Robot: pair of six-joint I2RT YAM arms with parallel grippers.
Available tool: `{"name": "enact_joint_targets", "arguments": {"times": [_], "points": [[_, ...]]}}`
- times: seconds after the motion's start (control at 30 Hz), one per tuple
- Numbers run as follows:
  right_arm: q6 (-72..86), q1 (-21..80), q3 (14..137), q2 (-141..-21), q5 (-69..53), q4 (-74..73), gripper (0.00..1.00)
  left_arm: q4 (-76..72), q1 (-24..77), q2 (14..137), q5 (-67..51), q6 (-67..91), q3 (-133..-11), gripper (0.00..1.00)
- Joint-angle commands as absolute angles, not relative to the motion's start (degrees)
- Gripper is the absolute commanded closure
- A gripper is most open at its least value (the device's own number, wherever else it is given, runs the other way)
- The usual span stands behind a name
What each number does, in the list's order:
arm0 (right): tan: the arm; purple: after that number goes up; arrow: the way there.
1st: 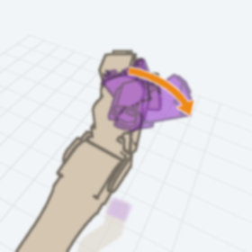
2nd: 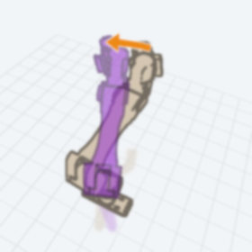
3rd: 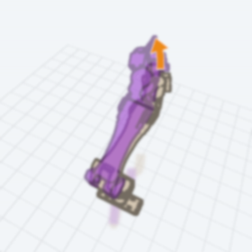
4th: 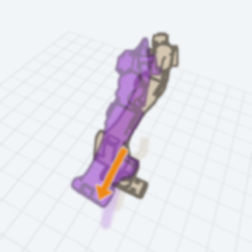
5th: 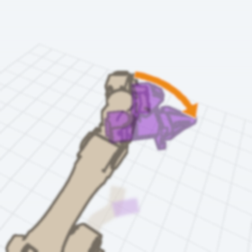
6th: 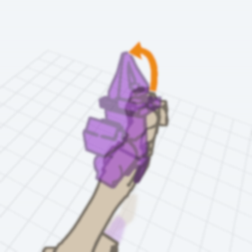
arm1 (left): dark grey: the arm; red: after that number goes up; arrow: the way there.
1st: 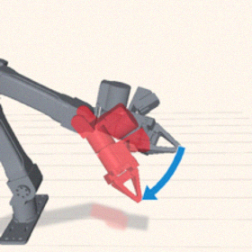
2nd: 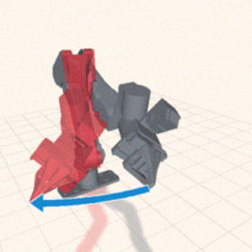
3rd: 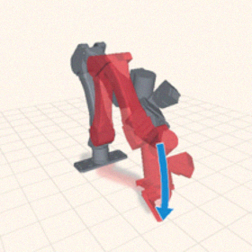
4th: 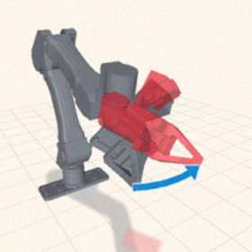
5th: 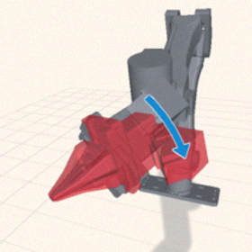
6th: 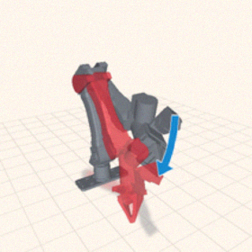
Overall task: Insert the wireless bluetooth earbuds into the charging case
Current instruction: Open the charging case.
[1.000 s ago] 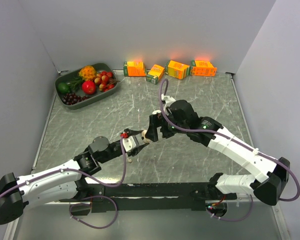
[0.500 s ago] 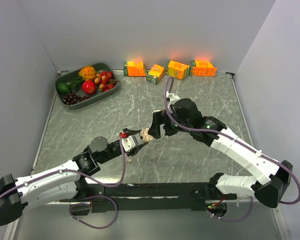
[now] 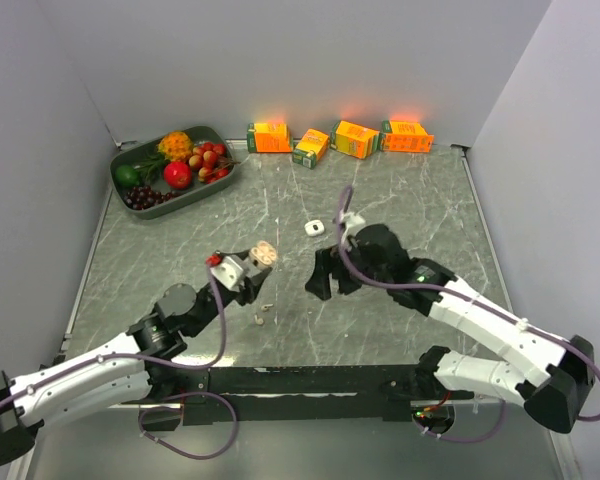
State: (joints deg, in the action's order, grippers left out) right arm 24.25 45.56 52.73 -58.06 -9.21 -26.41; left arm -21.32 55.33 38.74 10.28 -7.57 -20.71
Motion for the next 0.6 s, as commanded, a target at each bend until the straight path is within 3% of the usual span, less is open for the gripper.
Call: {"name": "enact_joint_targets", "arguments": {"times": [0.0,0.17,0.57], "points": [[24.6,50.3,47.4,-61.5,-6.6,-20.1,0.10,-18.7,55.5,32.7,29.8,4.5,-19.3,0.99],[23.8,59.2,51.3,-71.4,-0.1,-18.7,0.11,-9.9,55.5,31.6,39.5,12.1,-21.4,0.99],[14.3,60.3,55.5,-86.3,-1.8,-7.0,0.32,3.2,55.5,23.2,49.2,18.0,-22.2,0.99]]}}
